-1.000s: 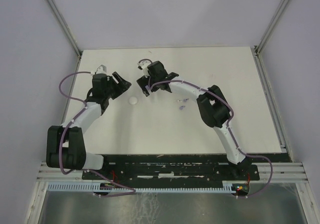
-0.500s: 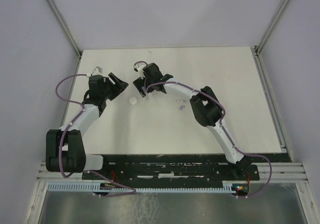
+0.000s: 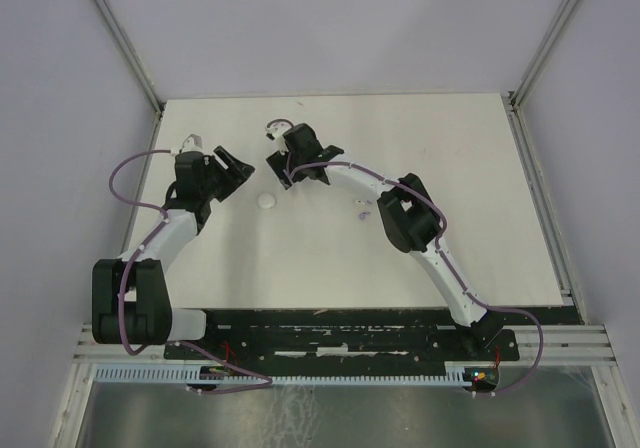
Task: Insert the wireless bluetooth earbuds into the charging case
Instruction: Pick up the charging case at the center of the board.
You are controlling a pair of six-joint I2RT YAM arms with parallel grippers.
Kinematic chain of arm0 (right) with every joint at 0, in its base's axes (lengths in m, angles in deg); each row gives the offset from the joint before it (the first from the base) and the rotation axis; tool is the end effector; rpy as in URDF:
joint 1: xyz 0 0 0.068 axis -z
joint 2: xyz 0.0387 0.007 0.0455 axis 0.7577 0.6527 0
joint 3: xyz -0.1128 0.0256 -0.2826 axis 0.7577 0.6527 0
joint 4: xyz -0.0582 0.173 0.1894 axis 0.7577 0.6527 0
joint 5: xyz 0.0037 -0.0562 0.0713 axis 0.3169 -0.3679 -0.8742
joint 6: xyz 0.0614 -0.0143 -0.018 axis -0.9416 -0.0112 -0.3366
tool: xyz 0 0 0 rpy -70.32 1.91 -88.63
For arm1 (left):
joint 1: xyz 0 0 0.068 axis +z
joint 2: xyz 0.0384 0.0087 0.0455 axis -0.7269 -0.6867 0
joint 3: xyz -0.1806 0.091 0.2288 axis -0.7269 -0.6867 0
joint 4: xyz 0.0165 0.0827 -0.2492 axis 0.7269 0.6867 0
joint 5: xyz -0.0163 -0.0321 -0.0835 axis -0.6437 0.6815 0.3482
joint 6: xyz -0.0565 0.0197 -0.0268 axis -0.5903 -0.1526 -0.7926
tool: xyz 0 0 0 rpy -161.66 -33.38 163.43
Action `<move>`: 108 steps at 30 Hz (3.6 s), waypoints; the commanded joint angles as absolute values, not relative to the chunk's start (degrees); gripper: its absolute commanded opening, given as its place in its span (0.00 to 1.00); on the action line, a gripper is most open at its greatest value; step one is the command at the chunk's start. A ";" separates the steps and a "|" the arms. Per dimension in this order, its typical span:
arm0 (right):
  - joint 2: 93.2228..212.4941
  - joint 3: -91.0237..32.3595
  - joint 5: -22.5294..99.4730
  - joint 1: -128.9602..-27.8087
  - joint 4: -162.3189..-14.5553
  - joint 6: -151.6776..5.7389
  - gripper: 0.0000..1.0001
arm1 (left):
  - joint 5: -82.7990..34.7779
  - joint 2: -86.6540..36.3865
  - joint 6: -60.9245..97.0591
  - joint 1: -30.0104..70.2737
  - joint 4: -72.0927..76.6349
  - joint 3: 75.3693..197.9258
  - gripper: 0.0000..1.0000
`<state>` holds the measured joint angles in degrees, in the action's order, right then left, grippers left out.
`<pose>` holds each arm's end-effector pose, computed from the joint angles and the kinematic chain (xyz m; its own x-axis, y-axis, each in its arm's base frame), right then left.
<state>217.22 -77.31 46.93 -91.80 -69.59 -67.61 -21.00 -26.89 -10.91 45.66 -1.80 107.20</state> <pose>0.4504 0.4124 0.1635 -0.5028 -0.4269 -0.7517 -0.6556 0.7550 0.0097 0.3009 -0.0152 0.2545 -0.4824 -0.6296 -0.6090 -0.1645 0.7480 -0.6430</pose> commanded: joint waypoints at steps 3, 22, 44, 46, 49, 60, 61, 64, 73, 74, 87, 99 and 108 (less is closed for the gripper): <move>218.50 -80.40 49.37 -92.12 -68.26 -68.13 0.76 | -19.19 -25.35 -12.36 46.27 -5.07 106.93 0.73; 221.04 -84.13 49.56 -92.07 -64.47 -68.65 0.65 | -18.26 -26.43 -12.36 47.11 -6.02 106.53 0.73; 191.40 -43.41 47.31 -91.54 -95.94 -64.12 0.34 | -6.74 -29.25 -14.62 47.22 -11.76 106.05 0.72; 188.01 -39.09 45.13 -91.24 -98.16 -64.77 0.34 | -4.63 -30.07 -14.96 46.96 -12.67 106.05 0.71; 182.67 -32.72 39.56 -90.27 -100.59 -65.39 0.34 | -1.70 -31.36 -15.91 46.21 -14.46 106.05 0.71; 168.70 -19.71 25.89 -85.60 -96.80 -67.47 0.35 | 4.46 -35.44 -20.35 39.01 -25.44 104.94 0.70; 168.12 -19.22 25.44 -85.54 -96.50 -67.47 0.35 | 4.52 -35.50 -20.89 38.20 -27.39 104.20 0.70; 166.75 -17.68 24.33 -85.33 -95.93 -68.04 0.35 | 4.87 -35.83 -22.71 36.18 -33.06 102.35 0.70; 165.54 -15.73 22.30 -84.49 -95.74 -69.04 0.35 | 6.43 -39.51 -29.40 31.78 -48.03 99.43 0.69; 165.43 -15.66 22.17 -84.50 -95.70 -69.13 0.35 | 6.36 -39.78 -29.45 31.25 -48.13 99.52 0.69; 165.21 -15.64 21.50 -84.49 -96.45 -69.72 0.35 | 3.79 -42.78 -29.32 27.24 -47.23 99.81 0.68; 165.73 -15.66 20.37 -84.48 -97.24 -70.40 0.35 | 3.30 -45.69 -31.90 26.87 -51.14 100.02 0.56; 165.94 -15.68 19.86 -84.43 -97.38 -70.70 0.35 | 3.41 -47.00 -33.52 26.68 -53.90 99.88 0.51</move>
<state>167.83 -15.45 21.45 -84.70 -94.62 -69.99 3.82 -46.72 -31.45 27.01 -49.01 99.42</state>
